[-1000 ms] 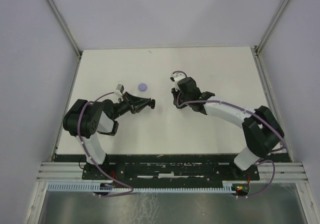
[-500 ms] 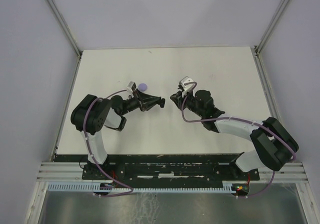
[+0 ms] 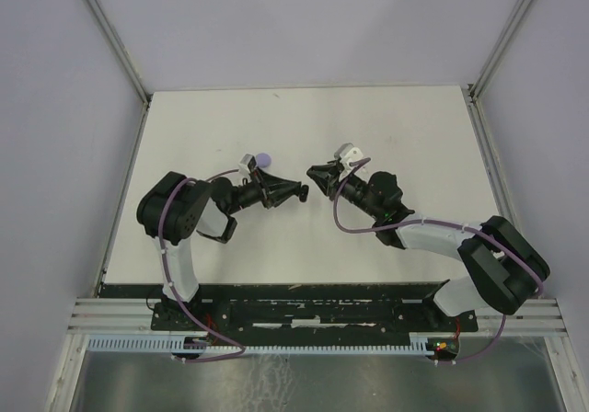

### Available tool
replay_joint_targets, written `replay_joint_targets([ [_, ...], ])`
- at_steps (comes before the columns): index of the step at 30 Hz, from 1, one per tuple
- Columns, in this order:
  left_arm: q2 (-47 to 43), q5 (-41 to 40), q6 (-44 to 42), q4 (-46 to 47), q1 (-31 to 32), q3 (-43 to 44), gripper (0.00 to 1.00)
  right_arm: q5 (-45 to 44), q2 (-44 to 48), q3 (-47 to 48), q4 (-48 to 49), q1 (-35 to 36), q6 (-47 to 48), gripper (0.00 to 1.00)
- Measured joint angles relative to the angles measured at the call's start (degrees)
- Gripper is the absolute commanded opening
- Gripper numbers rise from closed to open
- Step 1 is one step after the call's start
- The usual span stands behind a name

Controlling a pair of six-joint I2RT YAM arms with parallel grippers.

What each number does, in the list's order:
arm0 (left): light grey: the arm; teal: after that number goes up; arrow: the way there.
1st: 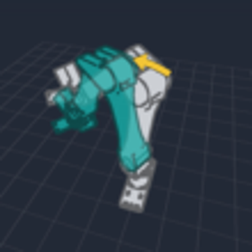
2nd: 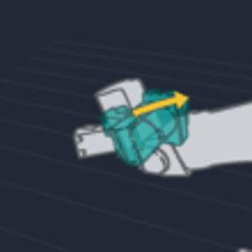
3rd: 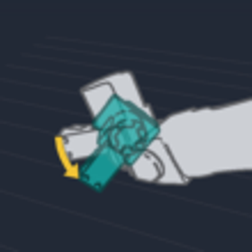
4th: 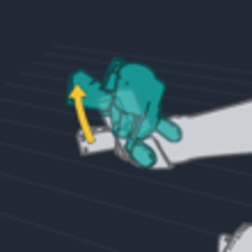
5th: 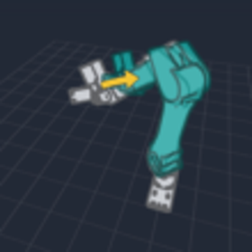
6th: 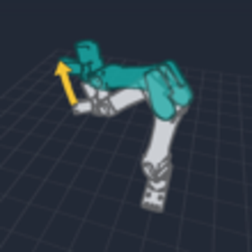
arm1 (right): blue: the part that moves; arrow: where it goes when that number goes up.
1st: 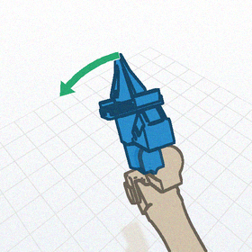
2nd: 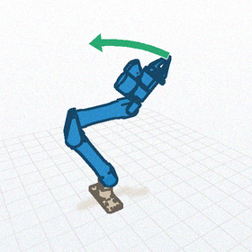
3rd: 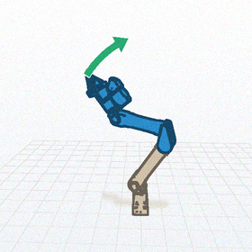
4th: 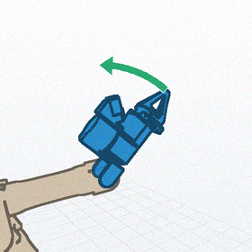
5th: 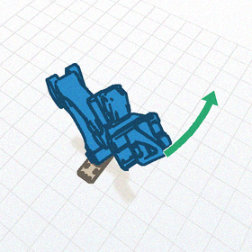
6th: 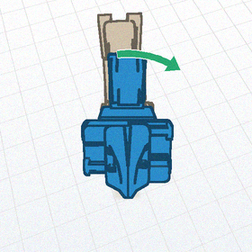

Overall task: Insert the wireless bluetooth earbuds into the charging case
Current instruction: Place the earbud in the charging case.

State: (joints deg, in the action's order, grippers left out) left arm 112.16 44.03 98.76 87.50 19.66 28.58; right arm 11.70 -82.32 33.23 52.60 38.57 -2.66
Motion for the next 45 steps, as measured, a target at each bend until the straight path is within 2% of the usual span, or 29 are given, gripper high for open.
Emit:
replay_joint_targets([
  [15,0.57,-0.33,0.35,0.04,1.09,2.49,0.03,3.67,-0.02,-0.52,-0.42,0.22,2.03,0.02],
  [45,-0.24,-0.13,0.42,0.04,1.49,2.56,0.03,4.15,-1.79,-1.4,-1.2,0.39,2.99,0.02],
])
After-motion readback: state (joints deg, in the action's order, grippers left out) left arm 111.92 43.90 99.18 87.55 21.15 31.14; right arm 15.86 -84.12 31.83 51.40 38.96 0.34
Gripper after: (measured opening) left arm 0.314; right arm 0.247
